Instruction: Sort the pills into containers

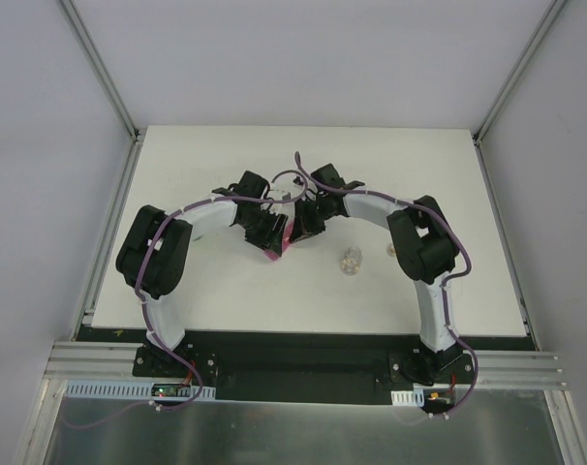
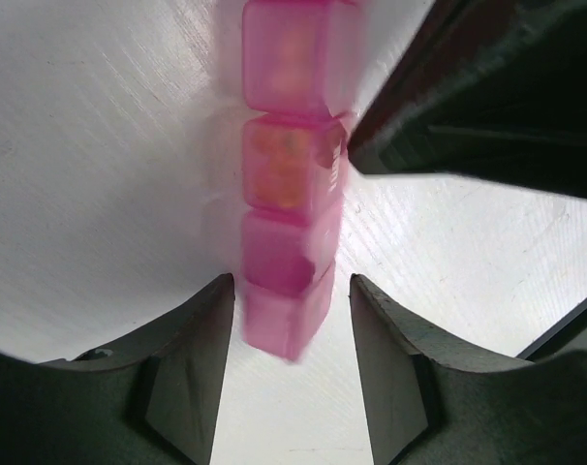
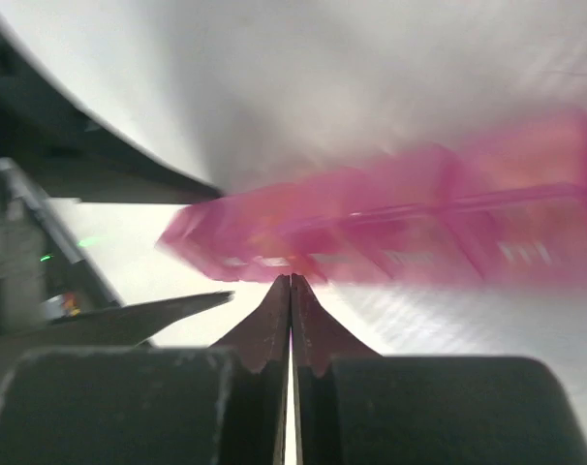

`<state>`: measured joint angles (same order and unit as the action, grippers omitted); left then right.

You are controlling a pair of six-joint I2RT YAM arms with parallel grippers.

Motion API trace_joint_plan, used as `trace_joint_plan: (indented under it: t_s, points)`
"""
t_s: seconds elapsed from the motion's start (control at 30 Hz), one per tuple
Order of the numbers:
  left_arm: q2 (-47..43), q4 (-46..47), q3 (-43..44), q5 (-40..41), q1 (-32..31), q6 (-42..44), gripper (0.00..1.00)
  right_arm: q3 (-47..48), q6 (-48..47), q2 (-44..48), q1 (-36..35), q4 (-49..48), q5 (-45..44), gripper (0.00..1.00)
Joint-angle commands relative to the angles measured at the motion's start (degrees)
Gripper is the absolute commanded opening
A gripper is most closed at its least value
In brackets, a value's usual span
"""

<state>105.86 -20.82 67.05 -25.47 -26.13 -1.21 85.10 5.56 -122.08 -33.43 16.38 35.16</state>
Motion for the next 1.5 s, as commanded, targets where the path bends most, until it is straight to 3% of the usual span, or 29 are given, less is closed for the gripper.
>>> trace_joint_plan:
  t_s: [0.0, 0.23, 0.47, 0.87, 1.03, 1.2, 1.47]
  points:
    - [0.1, 0.1, 1.9, -1.7, 0.9, -1.2, 0.5, -1.2, -3.0, -1.9, 0.0, 4.8, -7.7, 0.01]
    - [0.2, 0.1, 1.7, -2.5, 1.1, -0.8, 0.51, 0.9, 0.4, -0.6, 1.3, -2.2, 1.9, 0.01]
    - [-0.6, 0.1, 1.3, -1.2, 2.2, -1.2, 0.53, 0.8, 0.3, 3.0, 2.7, -3.1, 4.0, 0.0]
    - [-11.9, 0.3, -2.0, -1.9, 3.5, -3.4, 0.64, 2.1, -7.4, 7.5, 3.0, -2.9, 8.1, 0.01]
    - [-18.8, 5.0, -8.6, -0.8, 4.2, -10.2, 0.65, 7.4, -12.6, 5.9, 0.4, 3.1, 4.7, 0.0]
    - [-27.2, 11.6, -19.0, 5.2, 7.1, -20.9, 0.67, 10.7, -17.2, 4.1, -1.5, 6.9, 0.4, 0.01]
    - [-35.1, 12.5, -24.2, 6.7, 7.8, -22.3, 0.66, 17.1, -22.3, -0.1, -3.8, 13.2, -6.6, 0.0]
